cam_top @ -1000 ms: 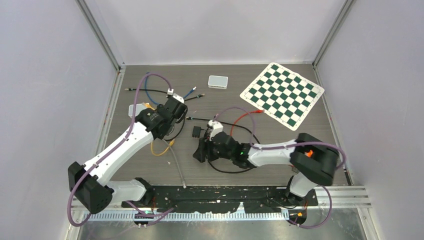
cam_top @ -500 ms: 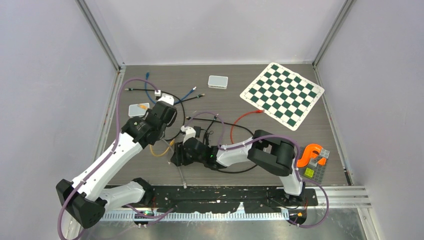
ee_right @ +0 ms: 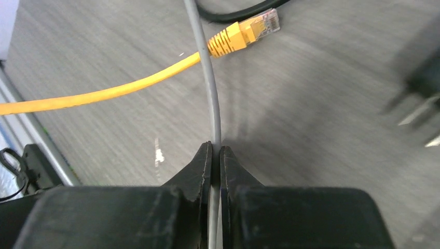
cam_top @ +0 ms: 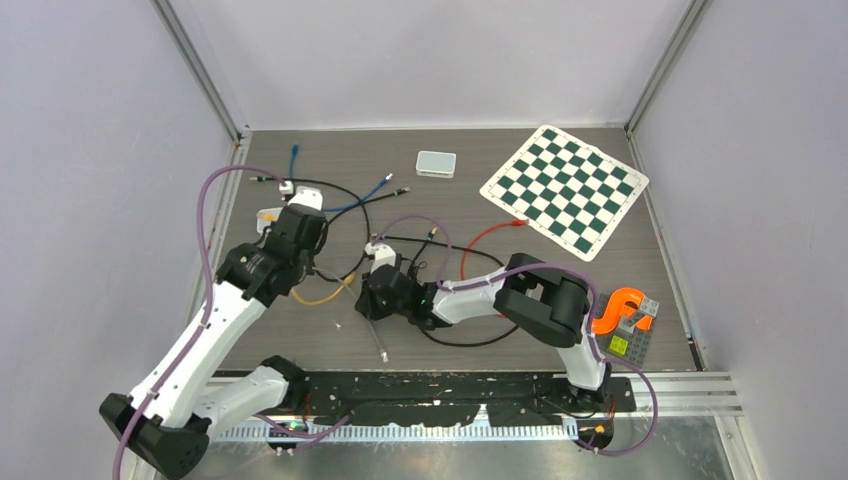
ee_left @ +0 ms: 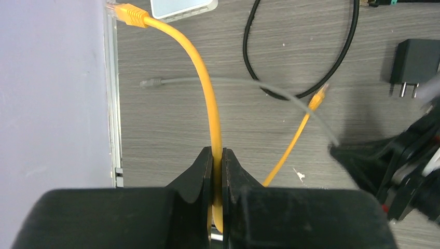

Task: Insert the plug into the switch port
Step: Pick up the connector from the center of the board.

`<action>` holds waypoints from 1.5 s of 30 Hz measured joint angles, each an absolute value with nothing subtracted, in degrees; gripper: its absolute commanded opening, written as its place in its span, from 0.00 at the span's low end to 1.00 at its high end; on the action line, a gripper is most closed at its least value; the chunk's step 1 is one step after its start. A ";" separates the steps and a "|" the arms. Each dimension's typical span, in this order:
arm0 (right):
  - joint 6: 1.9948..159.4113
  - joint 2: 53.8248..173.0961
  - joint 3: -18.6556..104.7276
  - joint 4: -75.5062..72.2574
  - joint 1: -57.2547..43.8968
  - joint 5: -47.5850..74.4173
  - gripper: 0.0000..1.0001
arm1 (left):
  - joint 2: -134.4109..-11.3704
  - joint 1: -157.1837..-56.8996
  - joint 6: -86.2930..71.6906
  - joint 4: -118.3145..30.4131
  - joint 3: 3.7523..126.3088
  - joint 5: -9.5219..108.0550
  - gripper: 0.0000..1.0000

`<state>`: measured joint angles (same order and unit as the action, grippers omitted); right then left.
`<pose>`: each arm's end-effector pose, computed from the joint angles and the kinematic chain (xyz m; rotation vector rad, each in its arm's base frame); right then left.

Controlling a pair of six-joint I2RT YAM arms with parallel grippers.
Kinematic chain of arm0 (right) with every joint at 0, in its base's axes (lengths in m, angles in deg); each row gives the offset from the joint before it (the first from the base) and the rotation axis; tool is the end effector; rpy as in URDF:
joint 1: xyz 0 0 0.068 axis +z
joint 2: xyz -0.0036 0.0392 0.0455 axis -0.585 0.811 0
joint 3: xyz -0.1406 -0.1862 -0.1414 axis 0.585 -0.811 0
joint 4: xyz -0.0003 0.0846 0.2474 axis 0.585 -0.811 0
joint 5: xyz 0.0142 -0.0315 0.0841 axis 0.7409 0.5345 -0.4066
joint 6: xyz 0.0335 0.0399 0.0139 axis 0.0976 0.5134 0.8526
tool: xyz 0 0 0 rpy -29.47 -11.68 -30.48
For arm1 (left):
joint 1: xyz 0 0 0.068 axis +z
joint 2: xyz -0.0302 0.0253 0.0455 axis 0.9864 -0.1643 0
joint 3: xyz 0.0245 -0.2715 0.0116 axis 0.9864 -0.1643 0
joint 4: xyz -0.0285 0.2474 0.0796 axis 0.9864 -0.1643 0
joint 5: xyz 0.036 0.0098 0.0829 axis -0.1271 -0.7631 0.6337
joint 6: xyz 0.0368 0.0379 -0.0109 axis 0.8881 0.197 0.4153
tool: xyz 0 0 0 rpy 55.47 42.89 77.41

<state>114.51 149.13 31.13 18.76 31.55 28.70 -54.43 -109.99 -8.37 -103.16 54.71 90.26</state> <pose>0.1682 0.3910 0.1297 -0.4510 2.2571 0.9149 0.1650 -0.0711 0.3334 0.1078 2.3209 0.3493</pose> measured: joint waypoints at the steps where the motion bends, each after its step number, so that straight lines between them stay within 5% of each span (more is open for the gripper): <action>1: 114.07 148.84 31.13 18.08 30.78 28.65 0.05 | -53.45 -109.71 -8.39 -103.26 54.36 89.95 0.00; 28: 109.77 146.92 34.34 12.18 20.05 18.90 0.07 | -46.63 -109.40 -8.63 -111.44 51.56 92.33 0.00; 36: 109.79 145.81 34.14 11.22 19.70 18.05 0.50 | -37.97 -109.40 -7.29 -106.72 50.31 84.23 0.00; 45: 109.53 129.63 29.25 3.55 13.12 15.47 0.75 | -26.83 -109.38 -4.63 -95.68 45.00 71.81 0.00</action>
<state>109.53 129.63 29.25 3.55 13.12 15.47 -26.83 -109.38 -4.63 -95.68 45.00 71.81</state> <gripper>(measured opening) 0.697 0.063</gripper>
